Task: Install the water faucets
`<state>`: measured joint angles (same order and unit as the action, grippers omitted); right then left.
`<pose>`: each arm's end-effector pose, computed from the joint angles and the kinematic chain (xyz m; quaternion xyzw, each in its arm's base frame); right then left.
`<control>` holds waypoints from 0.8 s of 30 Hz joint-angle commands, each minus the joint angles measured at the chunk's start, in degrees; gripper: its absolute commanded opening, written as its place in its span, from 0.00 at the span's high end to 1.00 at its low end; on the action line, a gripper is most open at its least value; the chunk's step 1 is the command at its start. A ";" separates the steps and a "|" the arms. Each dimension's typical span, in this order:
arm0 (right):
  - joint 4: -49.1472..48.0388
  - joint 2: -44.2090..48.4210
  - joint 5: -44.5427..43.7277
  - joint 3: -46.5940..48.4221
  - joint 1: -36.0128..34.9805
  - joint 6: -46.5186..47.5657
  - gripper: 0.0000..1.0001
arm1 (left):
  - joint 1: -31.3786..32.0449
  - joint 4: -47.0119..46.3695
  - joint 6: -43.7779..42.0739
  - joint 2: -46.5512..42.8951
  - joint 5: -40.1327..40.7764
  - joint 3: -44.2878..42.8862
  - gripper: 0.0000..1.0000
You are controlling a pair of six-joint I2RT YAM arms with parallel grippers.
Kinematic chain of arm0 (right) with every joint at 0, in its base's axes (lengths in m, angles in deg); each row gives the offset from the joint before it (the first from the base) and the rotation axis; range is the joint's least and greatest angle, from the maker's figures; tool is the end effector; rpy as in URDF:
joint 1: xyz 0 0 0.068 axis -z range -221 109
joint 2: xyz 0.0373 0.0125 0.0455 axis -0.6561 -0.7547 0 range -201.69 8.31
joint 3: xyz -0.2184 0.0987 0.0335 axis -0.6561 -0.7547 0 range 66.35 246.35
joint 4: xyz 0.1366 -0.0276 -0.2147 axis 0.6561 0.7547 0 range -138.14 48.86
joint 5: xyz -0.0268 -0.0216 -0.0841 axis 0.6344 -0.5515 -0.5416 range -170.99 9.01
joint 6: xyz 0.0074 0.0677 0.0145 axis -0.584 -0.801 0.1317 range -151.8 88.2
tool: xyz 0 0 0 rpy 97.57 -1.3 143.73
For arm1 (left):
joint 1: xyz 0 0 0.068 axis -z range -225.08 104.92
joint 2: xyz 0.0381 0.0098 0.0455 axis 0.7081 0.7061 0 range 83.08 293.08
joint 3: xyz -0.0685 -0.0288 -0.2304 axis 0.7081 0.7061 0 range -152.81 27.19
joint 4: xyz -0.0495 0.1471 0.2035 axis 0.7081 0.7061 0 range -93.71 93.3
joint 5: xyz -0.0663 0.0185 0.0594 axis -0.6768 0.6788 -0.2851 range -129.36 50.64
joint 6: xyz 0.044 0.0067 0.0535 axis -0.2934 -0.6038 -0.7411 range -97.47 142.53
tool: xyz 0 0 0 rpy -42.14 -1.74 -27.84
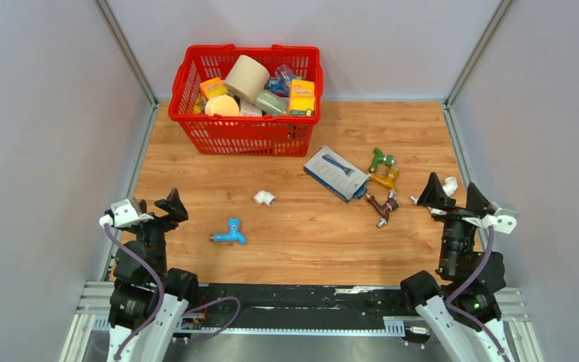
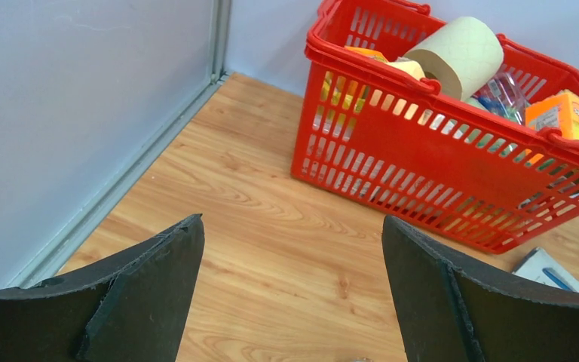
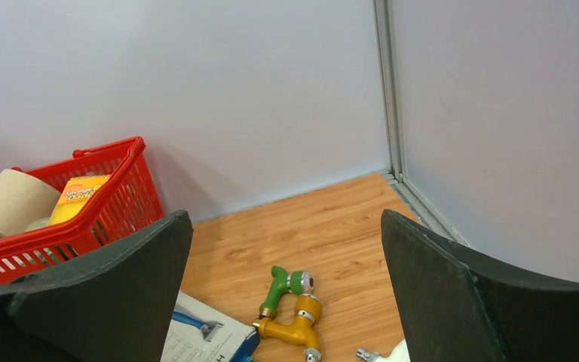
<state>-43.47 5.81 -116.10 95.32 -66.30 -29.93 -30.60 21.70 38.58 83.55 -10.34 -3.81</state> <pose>0.0927 0.0078 0.3286 0.1172 0.5782 -0.0053 0.8074 0.0905 0.0050 0.2996 -0.1938 0.6507 -0.0250 0.7338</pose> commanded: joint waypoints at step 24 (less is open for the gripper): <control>11.58 -31.22 14.80 14.96 -0.01 -18.12 0.00 | -0.33 0.69 3.81 13.22 -11.34 -2.83 0.05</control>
<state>-38.29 -17.16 -106.74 104.43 -66.30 -40.78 -30.60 21.83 40.37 91.76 -17.95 -4.20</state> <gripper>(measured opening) 0.998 0.949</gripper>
